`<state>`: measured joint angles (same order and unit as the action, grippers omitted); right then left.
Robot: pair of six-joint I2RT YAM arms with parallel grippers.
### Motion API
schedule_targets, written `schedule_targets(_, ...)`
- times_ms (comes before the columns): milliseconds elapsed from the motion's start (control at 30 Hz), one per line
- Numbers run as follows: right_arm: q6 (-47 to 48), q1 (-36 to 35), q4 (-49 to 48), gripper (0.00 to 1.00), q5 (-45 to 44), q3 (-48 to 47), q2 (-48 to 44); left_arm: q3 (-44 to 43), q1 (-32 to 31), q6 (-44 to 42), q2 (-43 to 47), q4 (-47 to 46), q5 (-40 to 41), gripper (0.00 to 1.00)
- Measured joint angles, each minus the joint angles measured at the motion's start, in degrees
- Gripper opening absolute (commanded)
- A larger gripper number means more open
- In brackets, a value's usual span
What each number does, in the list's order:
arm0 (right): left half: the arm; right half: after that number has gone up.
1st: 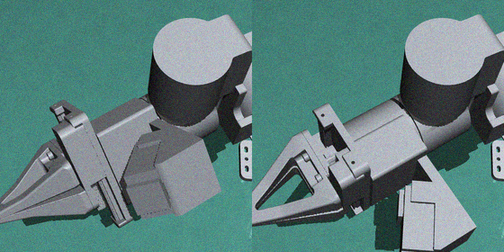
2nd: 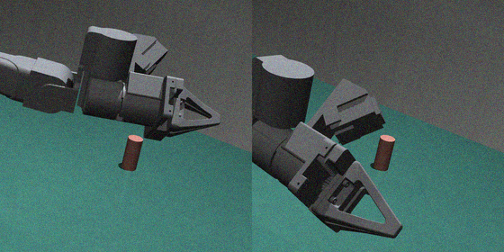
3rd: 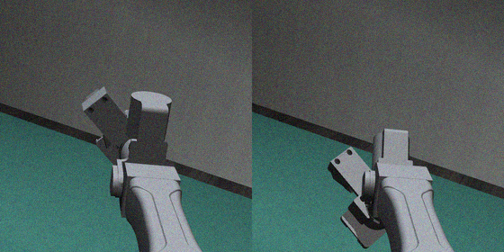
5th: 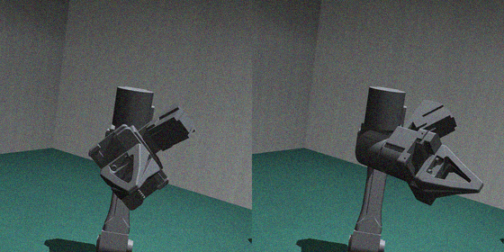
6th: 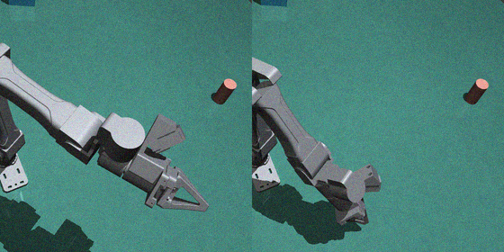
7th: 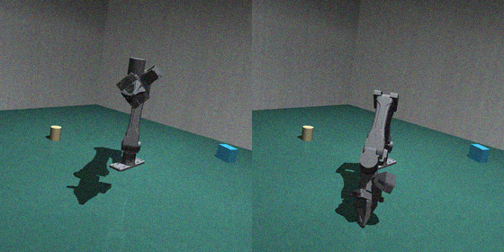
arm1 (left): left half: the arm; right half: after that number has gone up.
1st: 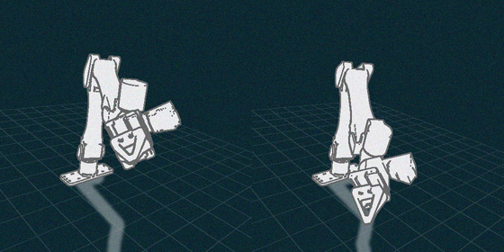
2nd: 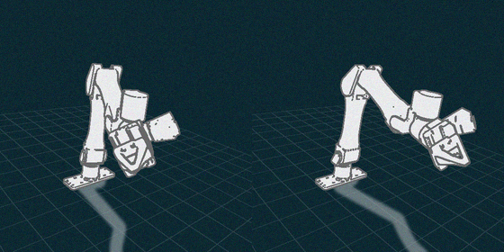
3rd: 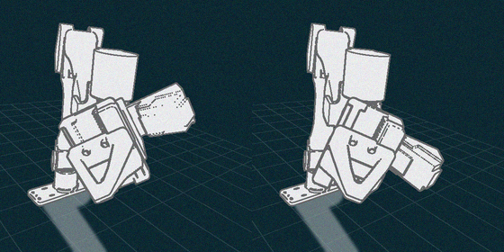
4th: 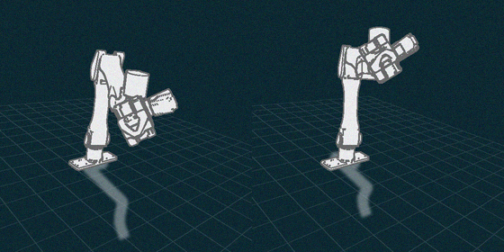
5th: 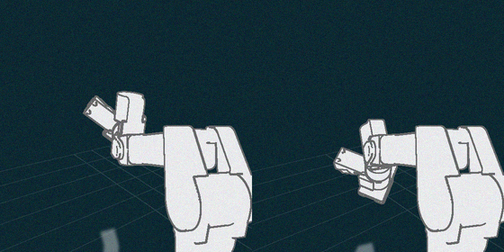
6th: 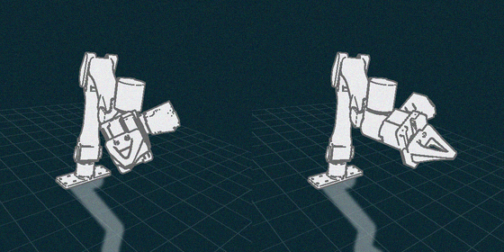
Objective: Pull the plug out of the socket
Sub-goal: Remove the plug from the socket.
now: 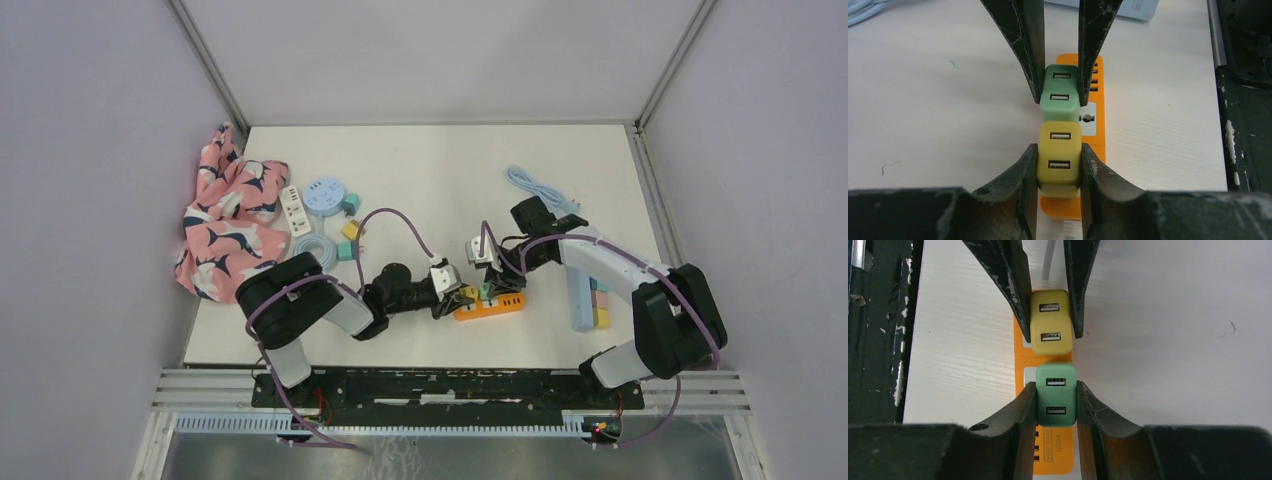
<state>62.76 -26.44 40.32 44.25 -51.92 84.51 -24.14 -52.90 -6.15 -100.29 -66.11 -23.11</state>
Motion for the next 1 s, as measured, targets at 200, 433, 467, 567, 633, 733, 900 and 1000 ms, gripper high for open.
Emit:
schedule_targets(200,-1.4,2.3,0.5,0.00,1.2,0.0,0.1,-0.8,0.1,-1.3,-0.7,0.1,-0.8,0.03)
schedule_targets(433,3.2,3.5,3.4,0.00,2.4,-0.5,0.1,-1.5,0.0,-1.5,-1.2,0.1,-1.5,0.03)
schedule_targets(467,4.0,3.6,3.8,0.00,2.6,-0.5,0.1,-1.6,0.0,-1.5,-1.2,0.2,-1.5,0.03)
schedule_targets(567,5.3,3.5,4.4,0.00,2.9,-0.5,0.1,-1.8,0.0,-1.5,-1.4,0.4,-1.7,0.03)
schedule_targets(633,4.9,3.3,4.2,0.00,3.0,-0.5,0.1,-1.9,0.0,-1.5,-1.4,0.5,-1.7,0.03)
schedule_targets(733,2.2,3.1,3.1,0.00,2.8,-0.5,0.0,-1.9,0.1,-1.5,-1.4,0.5,-2.1,0.03)
schedule_targets(900,-3.2,2.9,0.9,0.00,1.6,-0.5,-0.2,-2.0,0.2,-1.6,-1.4,0.5,-2.0,0.03)
schedule_targets(1000,-4.0,3.0,0.7,0.00,1.0,-0.5,-0.3,-2.0,0.2,-1.7,-1.4,0.5,-1.9,0.03)
